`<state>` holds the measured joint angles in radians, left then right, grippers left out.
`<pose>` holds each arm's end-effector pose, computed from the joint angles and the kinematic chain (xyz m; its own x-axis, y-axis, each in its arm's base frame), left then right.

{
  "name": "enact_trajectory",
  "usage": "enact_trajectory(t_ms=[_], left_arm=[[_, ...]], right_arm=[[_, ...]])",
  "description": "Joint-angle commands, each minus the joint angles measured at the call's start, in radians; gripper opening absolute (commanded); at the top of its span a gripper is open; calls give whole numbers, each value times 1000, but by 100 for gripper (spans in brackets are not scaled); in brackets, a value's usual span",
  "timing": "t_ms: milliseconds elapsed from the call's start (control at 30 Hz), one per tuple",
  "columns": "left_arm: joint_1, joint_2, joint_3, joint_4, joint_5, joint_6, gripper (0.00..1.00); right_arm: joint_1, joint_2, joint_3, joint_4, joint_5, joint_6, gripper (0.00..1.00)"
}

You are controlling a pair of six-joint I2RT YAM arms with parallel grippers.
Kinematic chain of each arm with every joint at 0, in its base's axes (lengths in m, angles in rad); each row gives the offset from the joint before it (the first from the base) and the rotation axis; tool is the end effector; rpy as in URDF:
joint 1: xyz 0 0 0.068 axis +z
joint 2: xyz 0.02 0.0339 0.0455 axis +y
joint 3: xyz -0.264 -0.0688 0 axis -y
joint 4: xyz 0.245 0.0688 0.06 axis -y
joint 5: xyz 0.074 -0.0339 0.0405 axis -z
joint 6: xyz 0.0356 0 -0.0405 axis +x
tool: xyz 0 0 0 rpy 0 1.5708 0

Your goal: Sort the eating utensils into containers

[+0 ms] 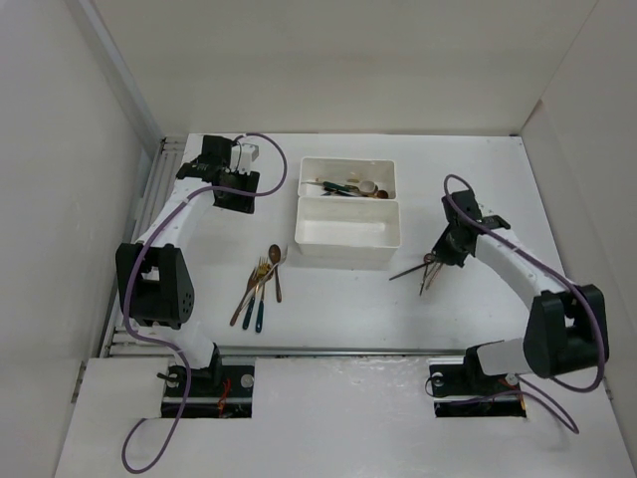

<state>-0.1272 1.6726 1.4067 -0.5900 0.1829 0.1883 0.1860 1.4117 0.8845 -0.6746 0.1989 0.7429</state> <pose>0.3666 -0.0534 0.2873 -0.6903 0.2739 -0.6697 0.3789 0.9253 -0.0122 0.2562 0.0411 0.2012 -0.7503 0.5335 -0.3903 0.5381 0.8359 0.1082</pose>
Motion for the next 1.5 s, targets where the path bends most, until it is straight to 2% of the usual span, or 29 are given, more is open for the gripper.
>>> enact_trajectory(t_ms=[0, 267, 400, 533, 567, 667, 733, 900, 1033, 1200, 1233, 1267, 1300, 1333, 1467], left_arm=[[6, -54, -6, 10, 13, -10, 46], [6, -54, -6, 10, 13, -10, 46], [6, -65, -6, 10, 13, -1, 46], [6, -74, -28, 21, 4, -1, 46], [6, -74, -37, 30, -5, -1, 46], [6, -83, -37, 30, -5, -1, 46], [6, -103, -46, 39, -17, -1, 46], [6, -137, -101, 48, -31, -1, 46], [6, -158, -135, 58, -40, -1, 46], [6, -169, -156, 67, -40, -1, 47], [6, -169, -156, 67, -40, -1, 47], [6, -178, -166, 67, -40, -1, 49], [6, -178, -166, 67, -40, -1, 49], [6, -178, -166, 67, -40, -1, 50], [6, -188, -193, 58, -49, 8, 50]], right_arm=[[33, -131, 112, -37, 85, 90, 0], [148, -211, 267, 20, 160, 308, 0], [148, -148, 336, -66, 171, 403, 0], [217, -180, 309, 80, 122, 528, 0], [233, -190, 309, 105, 111, 632, 0], [315, -98, 324, 161, 65, 803, 0], [375, -33, 364, 176, 39, 861, 0], [428, 179, 429, 222, -41, 1015, 0], [437, 277, 487, 268, -50, 1043, 0], [437, 375, 539, 222, -76, 1087, 0], [437, 375, 528, 260, -76, 1087, 3], [437, 375, 519, 280, -87, 1087, 12], [437, 375, 519, 293, -87, 1087, 23], [437, 375, 505, 302, -98, 1087, 40], [437, 346, 525, 280, -82, 1003, 64]])
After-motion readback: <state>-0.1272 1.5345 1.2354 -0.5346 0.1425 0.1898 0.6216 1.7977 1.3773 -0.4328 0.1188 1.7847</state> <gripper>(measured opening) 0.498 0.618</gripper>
